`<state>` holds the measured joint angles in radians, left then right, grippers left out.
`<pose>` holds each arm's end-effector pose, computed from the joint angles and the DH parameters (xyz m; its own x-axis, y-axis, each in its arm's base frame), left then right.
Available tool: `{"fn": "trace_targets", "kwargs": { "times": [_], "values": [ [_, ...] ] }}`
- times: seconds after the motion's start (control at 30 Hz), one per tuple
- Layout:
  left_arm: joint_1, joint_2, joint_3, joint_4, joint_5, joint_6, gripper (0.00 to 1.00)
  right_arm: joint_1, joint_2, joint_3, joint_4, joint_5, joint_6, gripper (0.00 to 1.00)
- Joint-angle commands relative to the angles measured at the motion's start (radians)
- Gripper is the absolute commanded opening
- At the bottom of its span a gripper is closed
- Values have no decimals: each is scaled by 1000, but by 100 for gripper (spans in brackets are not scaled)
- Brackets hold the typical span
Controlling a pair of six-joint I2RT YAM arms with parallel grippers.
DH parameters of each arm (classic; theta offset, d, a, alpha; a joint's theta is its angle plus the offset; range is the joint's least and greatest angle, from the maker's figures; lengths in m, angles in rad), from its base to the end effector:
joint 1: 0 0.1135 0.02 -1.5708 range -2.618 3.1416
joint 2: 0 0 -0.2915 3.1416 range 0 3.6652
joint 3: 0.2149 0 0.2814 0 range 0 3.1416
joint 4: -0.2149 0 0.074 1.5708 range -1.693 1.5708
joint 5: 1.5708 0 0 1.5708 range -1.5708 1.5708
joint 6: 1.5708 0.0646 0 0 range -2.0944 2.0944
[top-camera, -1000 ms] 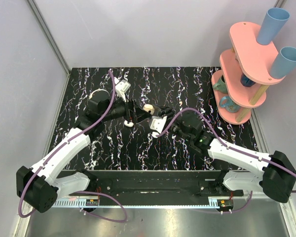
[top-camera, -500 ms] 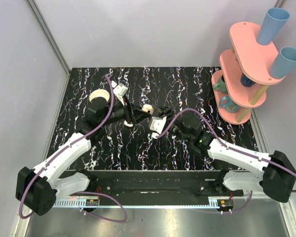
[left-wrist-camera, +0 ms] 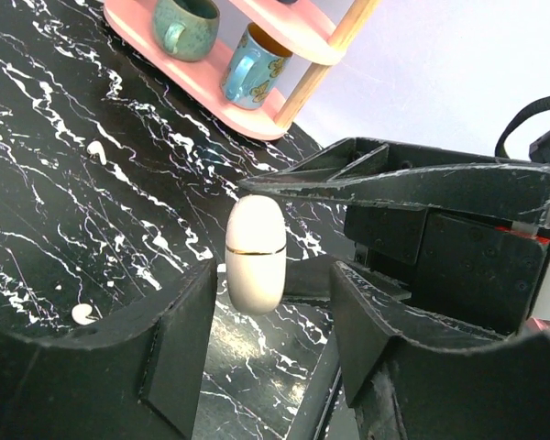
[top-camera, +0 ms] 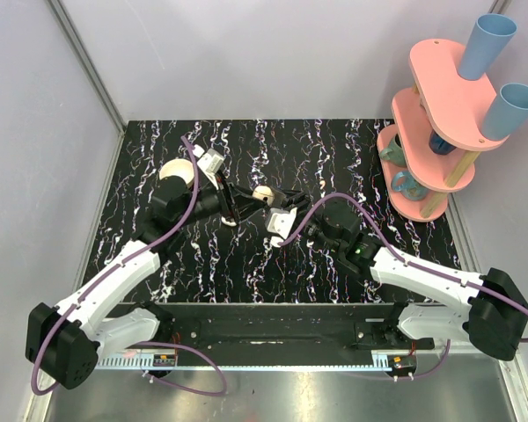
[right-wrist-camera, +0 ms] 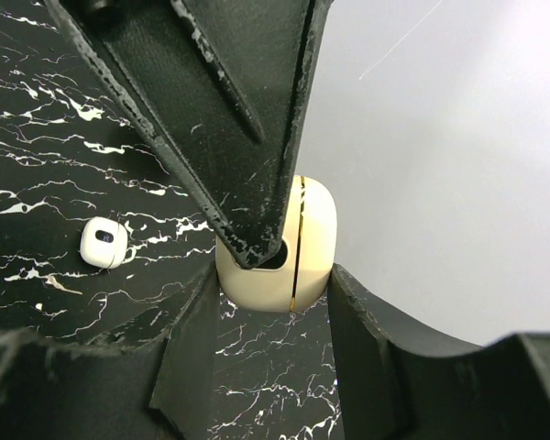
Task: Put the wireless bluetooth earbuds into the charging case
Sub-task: Pass from the right arm to the left
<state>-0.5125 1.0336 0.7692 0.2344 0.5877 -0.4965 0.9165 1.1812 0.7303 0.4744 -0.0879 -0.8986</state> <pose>0.2261 -0.1683 0.3462 -0.4474 -0.2031 -0.8709 0.7710 0.4058 -0.4908 0.1910 0.2583 0.3206 0.6692 -0.4083 -0.6209 -0.5143 0.3488 -0.7835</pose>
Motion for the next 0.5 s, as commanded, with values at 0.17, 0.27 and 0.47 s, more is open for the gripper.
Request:
{"fn": "trace_targets", "kwargs": {
  "times": [0.17,0.27,0.47],
  "values": [
    [-6,19,54,-56,-2,42,56,9,0,9,53,0,-28,18],
    [-6,19,68,-67,-2,47,56,10,0,11,38,-4,-34,18],
    [-6,39,139,-165,-8,59,58,13,-2,12,26,-3,-40,18]
  ]
}}
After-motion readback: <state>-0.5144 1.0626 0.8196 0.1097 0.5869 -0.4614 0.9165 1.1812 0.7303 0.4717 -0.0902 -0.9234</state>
